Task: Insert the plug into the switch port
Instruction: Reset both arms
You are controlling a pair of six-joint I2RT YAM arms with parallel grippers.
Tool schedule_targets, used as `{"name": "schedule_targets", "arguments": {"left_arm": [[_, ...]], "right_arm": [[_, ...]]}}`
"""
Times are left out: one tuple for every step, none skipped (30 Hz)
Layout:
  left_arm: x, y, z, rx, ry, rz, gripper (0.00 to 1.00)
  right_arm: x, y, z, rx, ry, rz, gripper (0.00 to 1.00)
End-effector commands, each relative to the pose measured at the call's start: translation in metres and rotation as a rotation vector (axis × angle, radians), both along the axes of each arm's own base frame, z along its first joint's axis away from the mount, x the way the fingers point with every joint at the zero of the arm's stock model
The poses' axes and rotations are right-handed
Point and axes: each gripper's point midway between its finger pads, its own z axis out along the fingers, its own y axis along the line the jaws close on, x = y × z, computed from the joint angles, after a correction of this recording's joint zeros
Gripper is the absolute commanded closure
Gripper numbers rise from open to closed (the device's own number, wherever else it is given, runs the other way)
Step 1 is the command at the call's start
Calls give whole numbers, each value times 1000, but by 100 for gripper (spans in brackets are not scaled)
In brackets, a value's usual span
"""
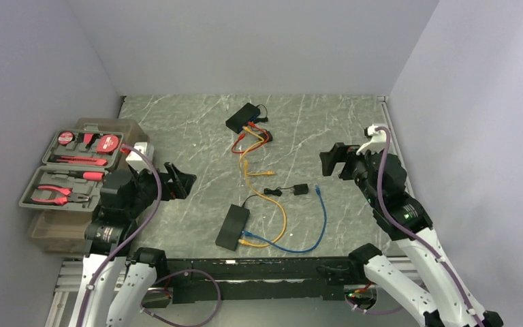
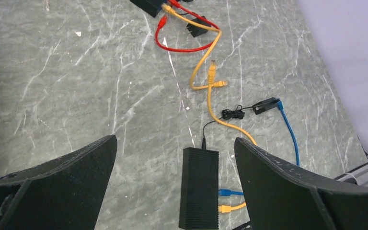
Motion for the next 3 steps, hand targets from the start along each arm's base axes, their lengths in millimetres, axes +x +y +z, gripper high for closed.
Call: {"name": "schedule_targets", "arguments": {"left_arm": [[2, 5, -4, 18, -18, 24, 1], [2, 6, -4, 19, -18, 24, 0], [3, 6, -4, 23, -16, 23, 1]], "right_arm": [[1, -9, -4, 5, 35, -66, 0], [3, -11, -3, 5, 39, -90, 0], [4, -11, -2, 5, 35, -92, 0]]}}
